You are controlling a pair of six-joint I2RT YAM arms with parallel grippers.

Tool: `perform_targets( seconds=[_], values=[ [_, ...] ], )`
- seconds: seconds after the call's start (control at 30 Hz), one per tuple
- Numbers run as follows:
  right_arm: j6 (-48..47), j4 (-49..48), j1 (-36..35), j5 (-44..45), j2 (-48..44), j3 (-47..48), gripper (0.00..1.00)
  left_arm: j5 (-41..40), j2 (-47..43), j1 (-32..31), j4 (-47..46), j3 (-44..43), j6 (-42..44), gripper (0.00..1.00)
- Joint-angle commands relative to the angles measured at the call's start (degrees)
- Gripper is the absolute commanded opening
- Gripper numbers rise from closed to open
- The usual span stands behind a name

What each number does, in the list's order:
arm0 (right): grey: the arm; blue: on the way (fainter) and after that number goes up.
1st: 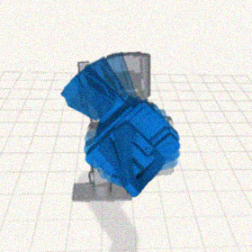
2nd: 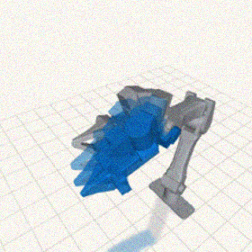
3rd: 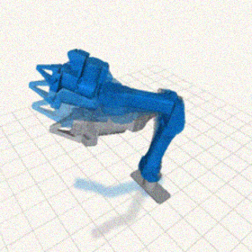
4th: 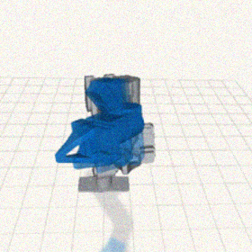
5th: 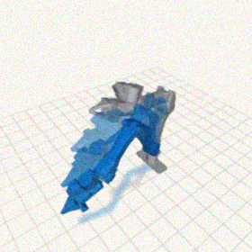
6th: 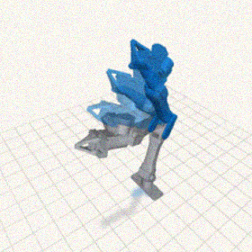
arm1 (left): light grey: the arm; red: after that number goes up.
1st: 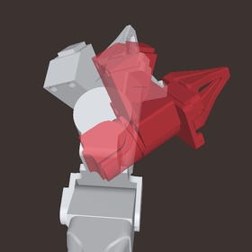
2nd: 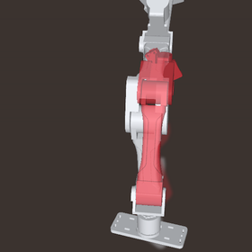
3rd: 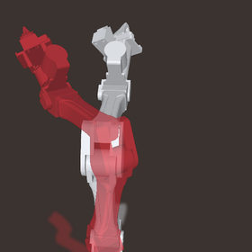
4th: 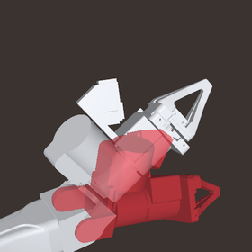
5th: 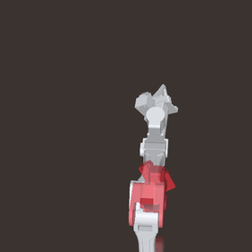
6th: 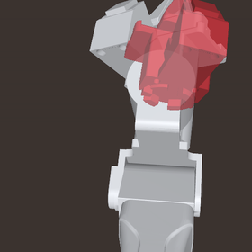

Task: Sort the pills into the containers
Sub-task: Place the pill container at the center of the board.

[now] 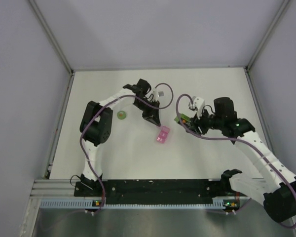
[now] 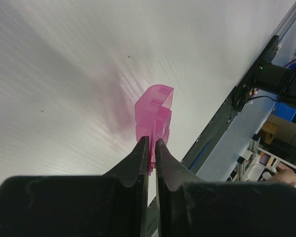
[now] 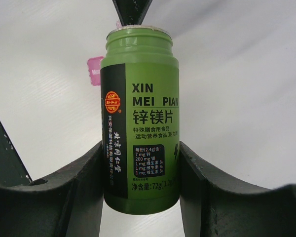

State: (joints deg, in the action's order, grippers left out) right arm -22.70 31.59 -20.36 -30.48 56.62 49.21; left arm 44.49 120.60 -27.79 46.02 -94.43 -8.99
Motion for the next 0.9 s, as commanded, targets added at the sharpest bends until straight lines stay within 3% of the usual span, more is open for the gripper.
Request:
perform_targets(
  seconds=[0.0,0.87],
  values=[
    [-2.7,0.2,-2.5,0.9,2.9,1.7,0.00,3.9,-3.5,0.6,1.4,1.6,3.9,0.00],
    [-2.5,-4.5,-10.6,6.6,16.2,-0.5,0.00,8.8,-1.2,1.2,-10.0,9.4,-0.2,0.00]
  ],
)
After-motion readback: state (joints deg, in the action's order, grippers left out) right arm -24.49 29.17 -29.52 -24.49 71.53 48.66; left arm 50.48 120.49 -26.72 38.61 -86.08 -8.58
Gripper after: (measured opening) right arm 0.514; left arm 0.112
